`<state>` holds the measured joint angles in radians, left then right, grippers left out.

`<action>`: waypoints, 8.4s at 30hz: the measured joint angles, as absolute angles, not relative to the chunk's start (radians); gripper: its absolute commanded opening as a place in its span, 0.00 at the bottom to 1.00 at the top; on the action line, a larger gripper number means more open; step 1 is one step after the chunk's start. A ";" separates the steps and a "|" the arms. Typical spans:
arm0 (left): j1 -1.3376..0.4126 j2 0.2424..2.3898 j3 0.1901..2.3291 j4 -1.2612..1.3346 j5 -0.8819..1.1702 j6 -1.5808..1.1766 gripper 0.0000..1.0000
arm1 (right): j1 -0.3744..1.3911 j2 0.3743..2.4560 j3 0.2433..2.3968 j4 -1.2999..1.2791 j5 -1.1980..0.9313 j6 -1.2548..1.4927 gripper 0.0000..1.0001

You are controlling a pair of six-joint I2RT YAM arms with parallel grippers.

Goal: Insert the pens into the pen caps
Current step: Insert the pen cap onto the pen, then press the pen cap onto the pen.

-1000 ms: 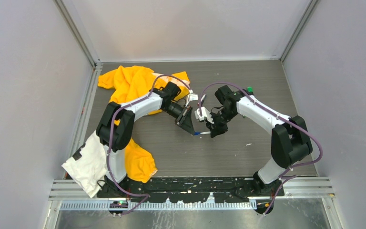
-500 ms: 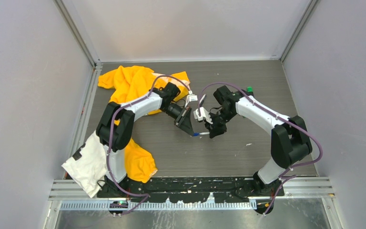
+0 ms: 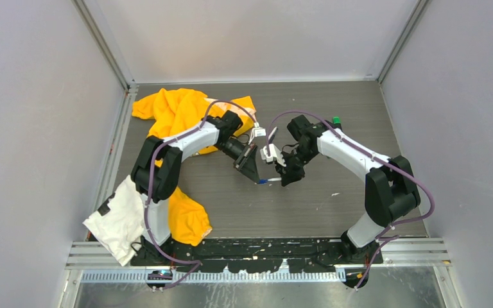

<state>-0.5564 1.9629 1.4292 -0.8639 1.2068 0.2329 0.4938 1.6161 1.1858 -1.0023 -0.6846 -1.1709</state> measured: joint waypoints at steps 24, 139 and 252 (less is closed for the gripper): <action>-0.543 1.916 1.350 -0.683 1.180 0.077 0.01 | 0.497 1.616 1.186 -0.992 -0.663 -1.159 0.01; -0.487 1.453 1.230 0.715 0.464 -0.939 1.00 | 0.168 1.390 1.356 0.063 -1.091 0.512 0.01; -0.748 1.570 1.390 0.435 -0.097 -0.807 0.01 | 0.287 1.447 1.380 -0.094 -0.939 0.244 0.01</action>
<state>-0.7479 1.5696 1.3903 0.4355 -0.0971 -0.8070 0.2867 1.4471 1.3796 -0.0937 -0.9386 0.2443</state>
